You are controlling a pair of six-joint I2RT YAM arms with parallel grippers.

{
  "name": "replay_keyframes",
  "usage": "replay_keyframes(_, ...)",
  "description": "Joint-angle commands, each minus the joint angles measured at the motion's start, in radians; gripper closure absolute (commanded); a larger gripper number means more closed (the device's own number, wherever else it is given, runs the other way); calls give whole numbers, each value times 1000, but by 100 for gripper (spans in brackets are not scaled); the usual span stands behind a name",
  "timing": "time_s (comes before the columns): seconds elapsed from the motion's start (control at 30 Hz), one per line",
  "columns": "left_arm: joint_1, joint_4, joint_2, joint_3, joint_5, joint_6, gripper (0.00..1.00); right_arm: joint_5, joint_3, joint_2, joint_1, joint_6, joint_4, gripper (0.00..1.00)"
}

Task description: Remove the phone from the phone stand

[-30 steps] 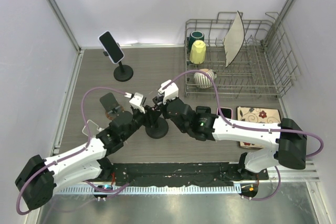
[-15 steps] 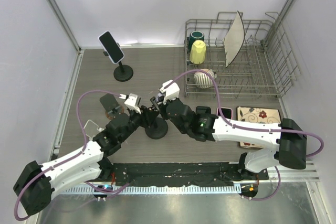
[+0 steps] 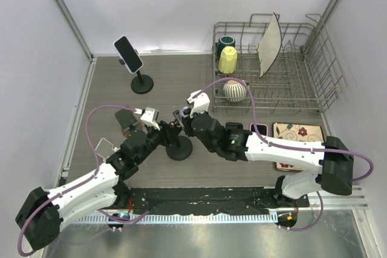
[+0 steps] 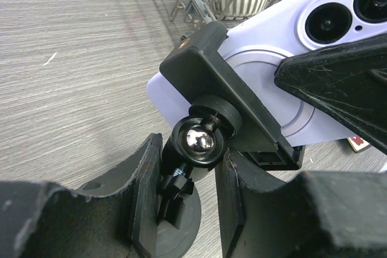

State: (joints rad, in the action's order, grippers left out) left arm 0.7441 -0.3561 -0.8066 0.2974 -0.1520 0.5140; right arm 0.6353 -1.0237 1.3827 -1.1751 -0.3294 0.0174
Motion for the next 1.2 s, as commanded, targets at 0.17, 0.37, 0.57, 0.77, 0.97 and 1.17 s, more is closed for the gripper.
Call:
replay_keyframes(0.17, -91, -64, 63, -35, -325, 104, 100, 118, 5, -45, 77, -57, 305, 99)
replay_keyframes(0.37, -91, -44, 84, -41, -342, 104, 100, 112, 19, -66, 107, -72, 320, 99)
replay_keyframes(0.57, -91, -41, 86, -47, -339, 106, 100, 98, 25, -85, 114, -65, 316, 99)
replay_keyframes(0.77, -91, -96, 49, -37, -197, 14, 100, 7, 56, -128, 114, 61, 202, 99)
replay_keyframes(0.97, -91, -172, -35, 11, 83, -98, 84, -36, 14, -122, 115, 150, 181, 99)
replay_keyframes(1.17, -88, -175, -124, 58, 195, -131, 65, -74, -6, -117, 112, 191, 159, 99)
